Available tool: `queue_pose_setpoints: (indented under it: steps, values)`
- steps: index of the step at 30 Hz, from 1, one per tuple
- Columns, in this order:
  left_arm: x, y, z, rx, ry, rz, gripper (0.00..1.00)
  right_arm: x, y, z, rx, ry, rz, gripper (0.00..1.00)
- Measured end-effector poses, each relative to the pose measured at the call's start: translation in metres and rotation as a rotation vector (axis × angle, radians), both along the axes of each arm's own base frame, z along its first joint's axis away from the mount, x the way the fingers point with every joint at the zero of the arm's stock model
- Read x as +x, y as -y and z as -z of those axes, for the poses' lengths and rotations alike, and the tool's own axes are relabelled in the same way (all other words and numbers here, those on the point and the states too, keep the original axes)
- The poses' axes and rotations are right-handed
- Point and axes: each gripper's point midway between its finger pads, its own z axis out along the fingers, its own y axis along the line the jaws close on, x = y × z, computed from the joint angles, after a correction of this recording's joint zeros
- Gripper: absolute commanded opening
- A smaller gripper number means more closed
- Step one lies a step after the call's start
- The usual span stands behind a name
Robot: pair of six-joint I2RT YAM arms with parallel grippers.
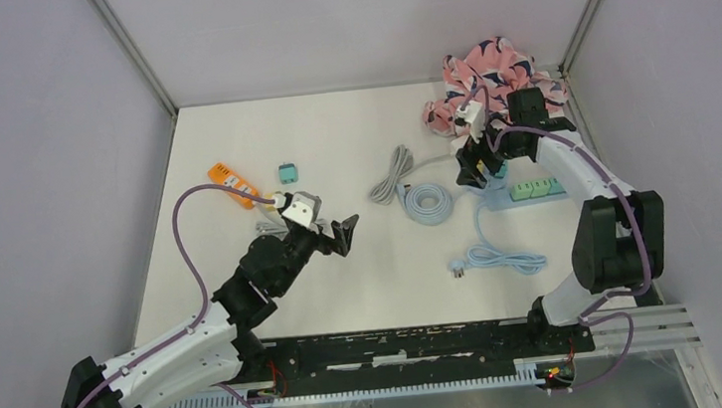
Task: Pull the plug off the socket
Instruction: Move the socket to the center of the board.
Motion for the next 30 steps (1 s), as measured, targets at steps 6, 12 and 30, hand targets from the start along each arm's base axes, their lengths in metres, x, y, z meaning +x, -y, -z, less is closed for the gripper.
queue_pose_setpoints:
  steps: [6, 12, 30]
  values:
    - [0.001, 0.001, 0.000, -0.001, 0.001, -0.001, 0.99, 0.016, -0.014, 0.013, 0.036, -0.076, 0.144, 0.80]
    - [0.003, 0.000, 0.002, 0.004, -0.003, -0.012, 0.99, 0.023, -0.051, 0.060, -0.067, -0.226, 0.240, 0.72]
    - [0.003, -0.001, 0.003, 0.002, -0.001, -0.016, 0.99, 0.007, -0.062, 0.092, -0.131, -0.362, 0.261, 0.07]
